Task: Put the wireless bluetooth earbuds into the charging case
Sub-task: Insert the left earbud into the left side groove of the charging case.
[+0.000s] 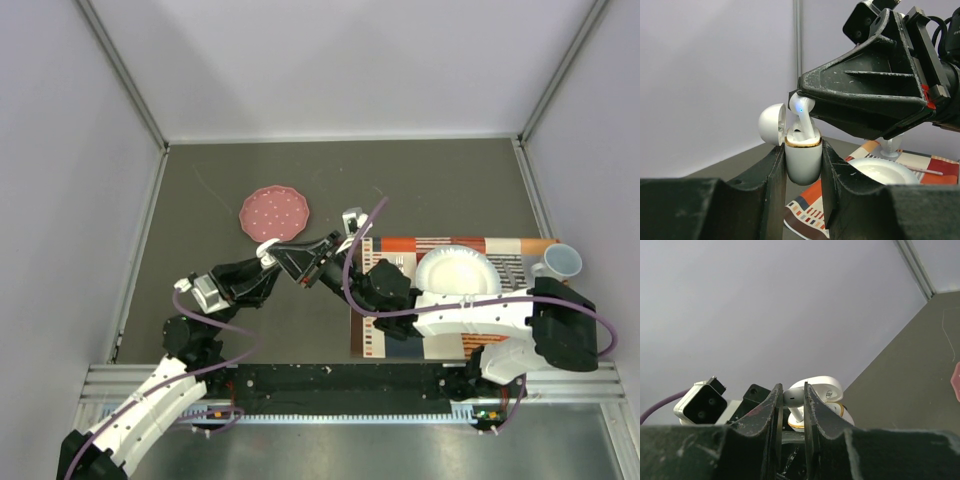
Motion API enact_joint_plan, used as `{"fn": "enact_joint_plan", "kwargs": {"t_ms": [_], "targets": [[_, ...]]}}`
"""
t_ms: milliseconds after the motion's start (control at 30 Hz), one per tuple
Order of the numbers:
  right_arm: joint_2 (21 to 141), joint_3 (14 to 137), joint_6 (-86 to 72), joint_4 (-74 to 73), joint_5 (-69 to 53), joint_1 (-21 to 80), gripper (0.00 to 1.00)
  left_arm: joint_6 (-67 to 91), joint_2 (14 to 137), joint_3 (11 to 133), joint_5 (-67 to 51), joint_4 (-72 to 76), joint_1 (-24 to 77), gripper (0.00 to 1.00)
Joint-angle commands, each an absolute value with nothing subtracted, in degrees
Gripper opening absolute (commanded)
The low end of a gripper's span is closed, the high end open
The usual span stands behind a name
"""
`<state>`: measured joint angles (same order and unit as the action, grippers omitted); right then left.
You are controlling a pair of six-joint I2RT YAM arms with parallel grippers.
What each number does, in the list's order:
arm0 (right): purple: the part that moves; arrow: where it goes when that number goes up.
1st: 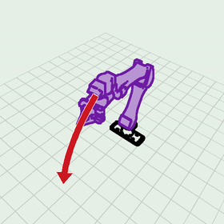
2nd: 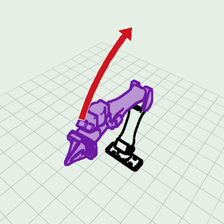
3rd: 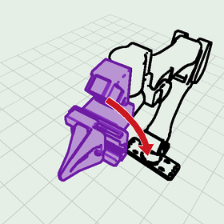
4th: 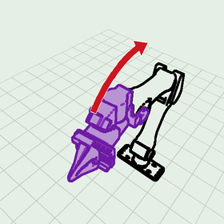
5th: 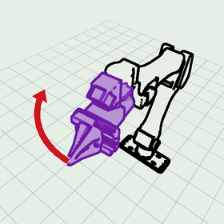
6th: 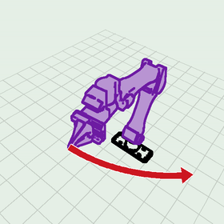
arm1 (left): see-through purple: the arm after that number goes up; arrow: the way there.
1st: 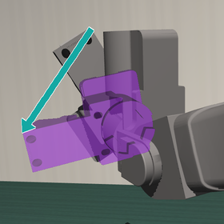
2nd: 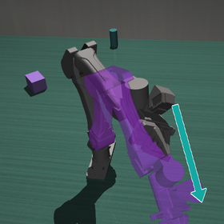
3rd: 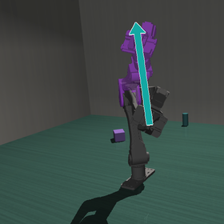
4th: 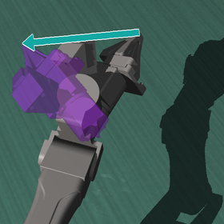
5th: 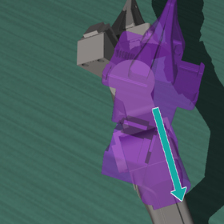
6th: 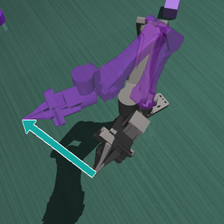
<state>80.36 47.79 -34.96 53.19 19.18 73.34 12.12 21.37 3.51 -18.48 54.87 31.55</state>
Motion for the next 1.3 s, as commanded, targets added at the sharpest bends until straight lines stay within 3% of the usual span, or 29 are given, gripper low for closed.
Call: {"fn": "enact_joint_plan", "kwargs": {"t_ms": [0, 1133, 1267], "targets": [[81.2, 50.1, -33.2, 56.2, 18.7, 74.2, 0.0, 12.7, 20.9, 3.5, -17.7, 56.8, 31.7, 0.0], [83.2, 47.3, -29.0, 58.4, 19.8, 75.7, 0.0, 12.6, 18.5, 3.9, -14.9, 54.8, 31.7, 0.0], [82.9, 47.3, -28.4, 58.1, 20.3, 75.7, 0.1, 12.3, 18.6, 4.0, -15.2, 54.5, 31.7, 0.0]]}}
